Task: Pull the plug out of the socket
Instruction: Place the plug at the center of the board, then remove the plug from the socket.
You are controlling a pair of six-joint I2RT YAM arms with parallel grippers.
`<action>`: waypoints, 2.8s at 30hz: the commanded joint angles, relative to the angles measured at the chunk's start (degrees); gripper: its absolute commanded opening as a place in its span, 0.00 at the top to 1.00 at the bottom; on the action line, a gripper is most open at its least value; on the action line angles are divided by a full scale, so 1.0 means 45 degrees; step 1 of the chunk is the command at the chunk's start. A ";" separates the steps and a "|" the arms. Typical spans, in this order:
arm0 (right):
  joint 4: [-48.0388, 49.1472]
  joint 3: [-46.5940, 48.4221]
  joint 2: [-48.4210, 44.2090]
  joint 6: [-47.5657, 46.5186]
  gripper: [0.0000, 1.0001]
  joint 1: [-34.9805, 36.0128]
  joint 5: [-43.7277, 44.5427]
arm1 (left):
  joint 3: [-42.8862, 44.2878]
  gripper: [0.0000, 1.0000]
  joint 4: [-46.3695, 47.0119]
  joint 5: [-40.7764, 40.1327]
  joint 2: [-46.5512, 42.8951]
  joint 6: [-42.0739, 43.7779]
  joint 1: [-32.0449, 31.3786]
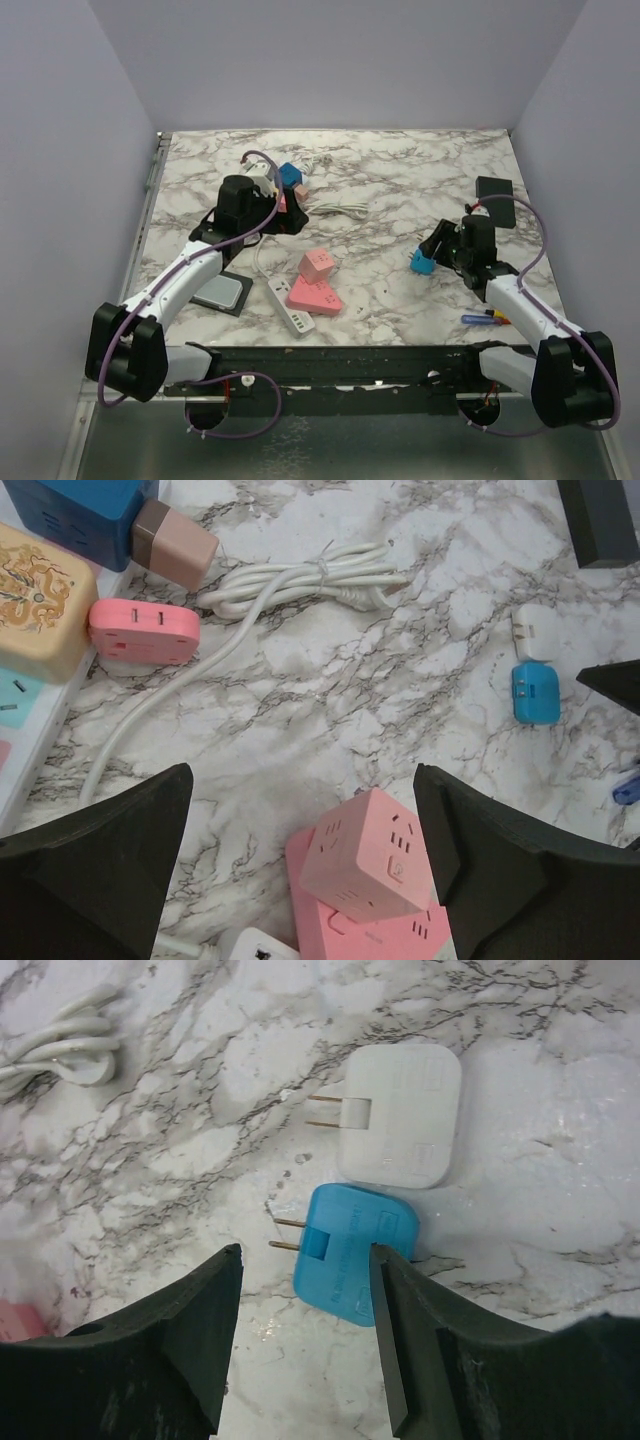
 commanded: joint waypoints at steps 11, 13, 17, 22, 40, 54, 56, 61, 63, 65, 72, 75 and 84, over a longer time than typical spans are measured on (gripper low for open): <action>0.2441 0.0310 0.0086 -0.0992 0.35 0.0417 -0.5029 | -0.4411 0.04 0.2734 0.0076 -0.2776 -0.4020 0.0483; 0.2710 0.0360 0.0242 -0.1084 0.35 0.0939 -0.5185 | -0.4968 0.03 0.2848 0.0278 -0.3018 -0.4498 0.0662; 0.3313 0.0485 0.0624 -0.1188 0.32 0.2284 -0.5123 | -0.5987 0.03 0.3100 0.0610 -0.3385 -0.5426 0.1034; 0.4060 0.0856 0.1590 -0.1081 0.30 0.4004 -0.4655 | -0.6698 0.03 0.2708 0.0281 -0.4347 -0.6096 0.1271; 0.4890 0.3226 0.4909 -0.1755 0.20 0.7332 -0.4091 | -0.7964 0.01 0.0450 -0.0449 -0.6206 -0.7118 0.1452; 0.4310 0.4394 0.6434 -0.1697 0.15 0.8370 -0.3232 | -0.8259 0.01 0.0703 -0.0249 -0.5922 -0.7361 0.1448; 0.4259 0.4597 0.6653 -0.1670 0.15 0.8412 -0.3235 | -0.8346 0.01 0.0938 -0.0108 -0.5818 -0.7444 0.1452; 0.3983 0.4875 0.6931 -0.1653 0.15 0.8602 -0.3102 | -0.8535 0.01 0.1236 0.0043 -0.5663 -0.7569 0.1455; 0.3819 0.4969 0.7051 -0.1634 0.16 0.8680 -0.3062 | -0.8674 0.01 0.1720 0.0179 -0.5526 -0.7674 0.1450; 0.3676 0.5038 0.7170 -0.1573 0.18 0.8753 -0.3046 | -0.8804 0.01 0.2042 0.0369 -0.5261 -0.7771 0.1452; 0.3414 0.5074 0.7415 -0.1392 0.24 0.8931 -0.2996 | -0.8743 0.01 0.2560 0.0485 -0.4764 -0.7656 0.1452; 0.3331 0.5060 0.7461 -0.1328 0.27 0.8942 -0.2952 | -0.8759 0.01 0.2645 0.0655 -0.4613 -0.7609 0.1450; 0.3744 0.4635 0.7050 -0.0798 0.70 0.8942 -0.2360 | -0.8900 0.01 0.2820 0.0726 -0.4838 -0.7685 0.1448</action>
